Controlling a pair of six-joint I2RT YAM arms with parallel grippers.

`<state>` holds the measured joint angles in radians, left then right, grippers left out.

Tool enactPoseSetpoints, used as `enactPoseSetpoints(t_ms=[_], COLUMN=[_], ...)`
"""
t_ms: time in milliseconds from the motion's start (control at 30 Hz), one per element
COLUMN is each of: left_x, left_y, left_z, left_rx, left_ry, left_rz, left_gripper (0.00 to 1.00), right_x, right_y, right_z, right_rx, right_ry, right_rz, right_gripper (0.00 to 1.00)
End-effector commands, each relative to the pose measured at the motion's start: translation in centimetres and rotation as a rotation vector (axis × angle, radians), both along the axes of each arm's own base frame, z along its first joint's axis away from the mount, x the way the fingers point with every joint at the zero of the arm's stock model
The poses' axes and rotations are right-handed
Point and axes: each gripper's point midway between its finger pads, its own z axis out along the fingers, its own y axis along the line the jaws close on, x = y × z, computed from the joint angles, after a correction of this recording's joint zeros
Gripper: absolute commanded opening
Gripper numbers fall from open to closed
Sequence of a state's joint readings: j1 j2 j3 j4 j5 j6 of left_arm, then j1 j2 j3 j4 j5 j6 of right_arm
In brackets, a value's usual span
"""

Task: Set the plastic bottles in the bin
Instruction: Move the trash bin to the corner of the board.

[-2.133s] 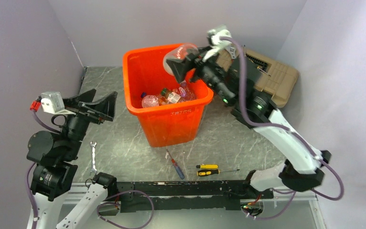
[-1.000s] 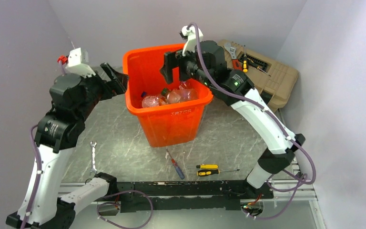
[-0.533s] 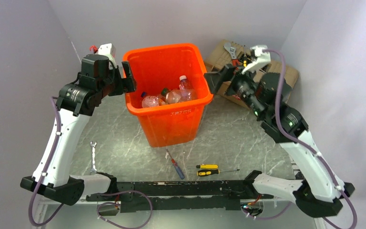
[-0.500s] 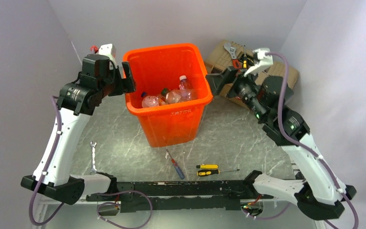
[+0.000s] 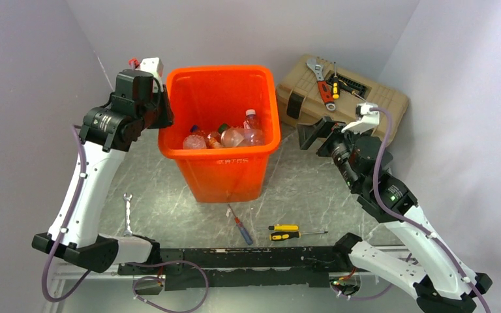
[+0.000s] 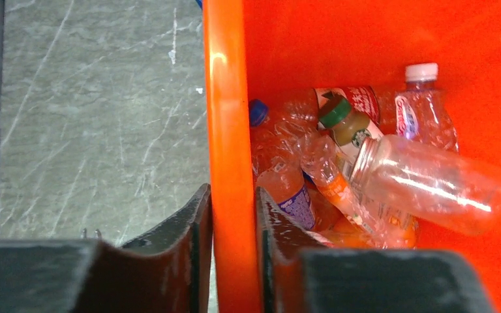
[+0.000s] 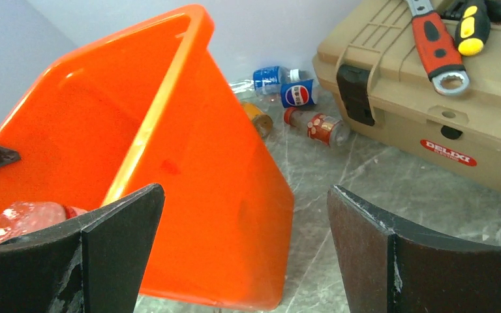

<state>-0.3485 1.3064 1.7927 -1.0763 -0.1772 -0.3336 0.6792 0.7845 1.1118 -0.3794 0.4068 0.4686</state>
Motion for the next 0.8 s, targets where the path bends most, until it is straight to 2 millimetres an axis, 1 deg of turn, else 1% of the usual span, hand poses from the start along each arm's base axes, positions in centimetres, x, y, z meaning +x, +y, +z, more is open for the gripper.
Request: enactPoseSetpoints(t_ms=[0,67,100,200,267,333,467,567,700,733,767], left_x=[0.0,0.0,-0.1,-0.1,-0.2,-0.5,-1.8,-2.8,-3.7,-3.9,-4.0], left_y=[1.0,1.7,2.1,3.4,4.9,6.4,9.7,11.9,14.2,14.6,15.0], left_z=[1.9,2.5,2.9,3.7,4.5,5.4,7.4,7.9,7.2,6.9,6.4], left_rx=[0.035,0.054,0.064,0.104,0.148,0.192,0.28,0.342,0.398,0.405,0.412], left_ry=[-0.044,-0.063,-0.075,-0.101,-0.113,-0.134,-0.193,-0.23,-0.273,-0.271,-0.264], left_rz=[0.018,0.043,0.057,0.114,0.178,0.243,0.378,0.473,0.579,0.601,0.623], left_gripper=[0.17,0.04,0.0,0.0,0.0,0.0,0.0,0.0,0.0,0.0,0.0], right_x=[0.1,0.2,0.3,0.6,0.8,1.0,1.8,2.6,3.8,4.1,4.5], right_y=[-1.0,-1.0,-1.0,-1.1,-1.0,-0.4,1.6,3.5,6.6,7.2,7.8], right_z=[1.1,0.4,-0.1,-1.2,-1.9,-3.0,-5.9,-8.7,-13.4,-14.0,-15.1], right_rx=[0.069,0.061,0.055,0.046,0.047,0.056,0.087,0.115,0.128,0.135,0.136], right_ry=[-0.037,-0.024,-0.016,0.001,0.01,0.026,0.081,0.133,0.233,0.241,0.259], right_rz=[-0.055,-0.061,-0.065,-0.075,-0.074,-0.056,0.001,0.052,0.136,0.15,0.159], right_gripper=[1.0,1.0,1.0,1.0,1.0,1.0,1.0,1.0,1.0,1.0,1.0])
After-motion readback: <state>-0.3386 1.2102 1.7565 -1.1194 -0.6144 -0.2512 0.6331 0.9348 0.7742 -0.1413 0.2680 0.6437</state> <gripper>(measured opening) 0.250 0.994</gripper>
